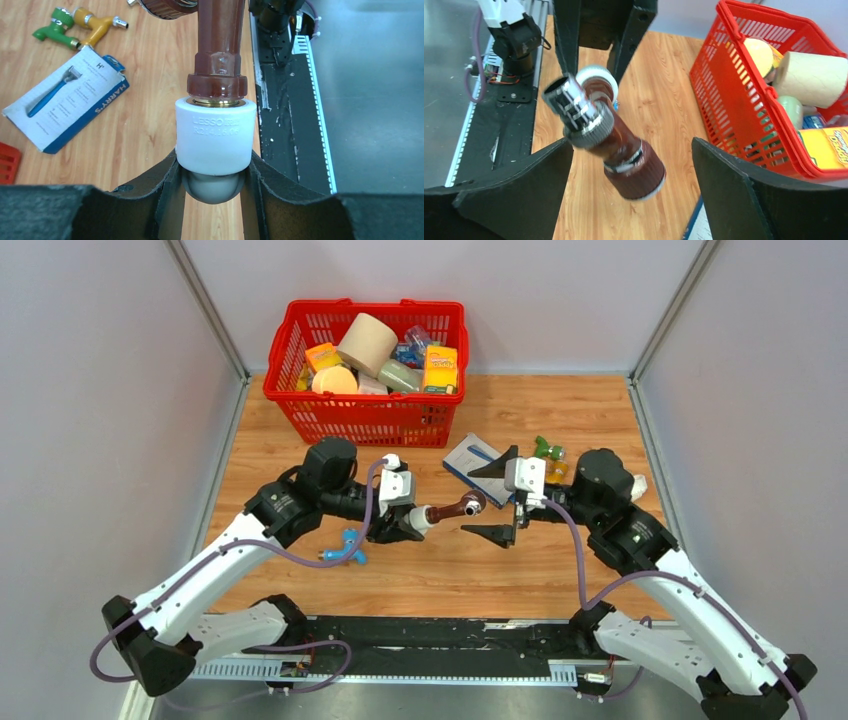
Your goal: Install the water faucets
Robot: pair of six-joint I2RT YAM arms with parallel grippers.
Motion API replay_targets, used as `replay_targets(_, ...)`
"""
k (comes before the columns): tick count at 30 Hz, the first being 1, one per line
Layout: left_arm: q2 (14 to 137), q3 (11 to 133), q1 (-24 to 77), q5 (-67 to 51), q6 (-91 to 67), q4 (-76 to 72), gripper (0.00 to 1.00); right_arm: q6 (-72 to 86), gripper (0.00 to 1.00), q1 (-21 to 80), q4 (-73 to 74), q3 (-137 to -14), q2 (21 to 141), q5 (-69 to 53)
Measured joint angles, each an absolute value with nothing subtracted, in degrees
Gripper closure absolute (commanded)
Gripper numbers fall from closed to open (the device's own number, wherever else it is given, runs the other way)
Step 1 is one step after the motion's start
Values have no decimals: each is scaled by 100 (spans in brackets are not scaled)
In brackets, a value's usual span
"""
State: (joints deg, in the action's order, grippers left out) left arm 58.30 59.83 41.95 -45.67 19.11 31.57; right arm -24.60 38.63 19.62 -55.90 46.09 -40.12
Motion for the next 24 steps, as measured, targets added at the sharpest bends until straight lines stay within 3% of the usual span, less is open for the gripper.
replay_targets(3, 5996, 6099, 4195, -4670, 1979, 3284, 100, -2462, 13, 3959, 1959, -5695, 4807, -4167)
replay_targets(5, 6069, 6152, 4195, -4694, 2014, 3385, 100, -2456, 23, 4001, 1959, -5736, 4917, -4259)
replay_targets(12, 6027, 6167, 4213, -4150, 2139, 3529, 100, -1977, 96, 4040, 1949, -5854, 5376, -4438)
replay_targets(16, 5610, 5931, 4707, -2541, 2327, 3301, 100, -978, 100, 4047, 1739, -5933, 5695, -4110)
replay_targets(24, 5181, 4235, 6851, 3006, 3728, 843, 100, 1999, 98, 3916, 1369, -5896, 6337, -3225)
